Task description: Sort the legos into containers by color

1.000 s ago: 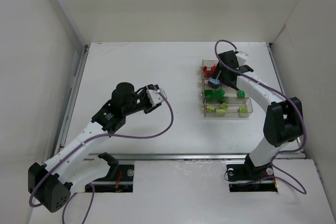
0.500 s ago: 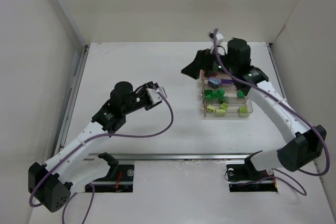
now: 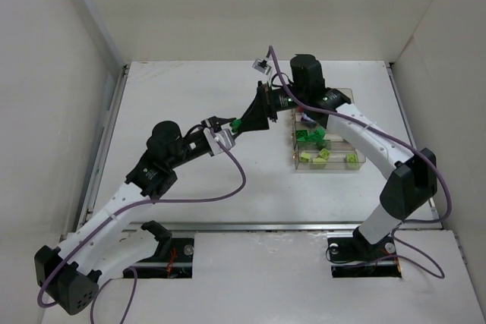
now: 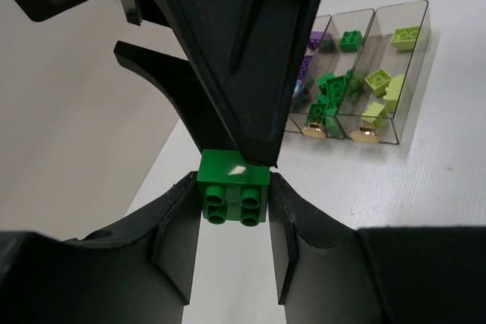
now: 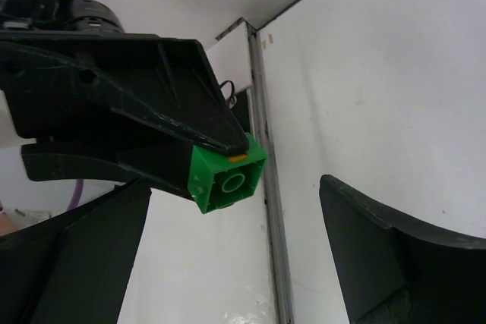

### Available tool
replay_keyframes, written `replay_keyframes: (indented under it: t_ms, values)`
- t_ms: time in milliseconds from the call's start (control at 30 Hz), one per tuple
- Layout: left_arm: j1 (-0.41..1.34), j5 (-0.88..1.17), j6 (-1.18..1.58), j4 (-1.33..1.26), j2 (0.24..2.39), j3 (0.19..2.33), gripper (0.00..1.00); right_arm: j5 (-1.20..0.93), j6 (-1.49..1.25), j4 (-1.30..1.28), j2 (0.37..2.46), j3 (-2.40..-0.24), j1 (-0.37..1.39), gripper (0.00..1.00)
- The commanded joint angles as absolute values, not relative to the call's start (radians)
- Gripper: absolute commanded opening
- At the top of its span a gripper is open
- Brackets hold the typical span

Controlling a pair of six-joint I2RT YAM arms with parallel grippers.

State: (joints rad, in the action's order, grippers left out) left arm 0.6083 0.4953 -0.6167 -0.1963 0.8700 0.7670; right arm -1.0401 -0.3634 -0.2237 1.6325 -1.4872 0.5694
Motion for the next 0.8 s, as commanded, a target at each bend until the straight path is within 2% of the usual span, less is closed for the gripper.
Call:
replay_keyframes:
  t_ms: [0,200,367,433,567,600,667,700,733,767]
  values:
    - [0.614,0.548,-0.614,-0.262,0.848,0.769,0.0,-1.124,-0.368,-0.161,1.629,-1.565,0.574,0.97]
    - [0.614,0.558,-0.603,-0.282,0.848,0.769,0.0,-1.147,-0.38,-0.161,1.678,-1.597,0.603,0.85]
    - [0.614,0.54,-0.603,-0.304,0.857,0.769,0.0,-1.157,-0.38,-0.161,1.678,-1.595,0.612,0.84]
    - [0.614,0.54,-0.594,-0.304,0.857,0.769,0.0,-1.157,-0.38,-0.161,1.689,-1.586,0.612,0.8]
    - [0.614,0.54,-0.594,-0.304,0.857,0.769,0.0,-1.167,-0.39,-0.161,1.698,-1.586,0.612,0.49]
    - [0.614,0.54,-0.594,-0.304,0.857,0.769,0.0,-1.167,-0.39,-0.161,1.698,-1.586,0.612,0.32]
    - [0.614,0.54,-0.594,-0.292,0.857,0.769,0.0,-1.167,-0.39,-0.161,1.698,-1.595,0.612,0.17]
    - [0.614,0.54,-0.594,-0.282,0.857,0.769,0.03,-1.158,-0.39,-0.161,1.698,-1.595,0.612,0.02]
    - [0.614,0.54,-0.594,-0.282,0.857,0.769,0.15,-1.148,-0.39,-0.161,1.698,-1.595,0.612,0.0]
    - [0.614,0.54,-0.594,-0.273,0.857,0.769,0.58,-1.147,-0.39,-0.161,1.689,-1.595,0.612,0.0]
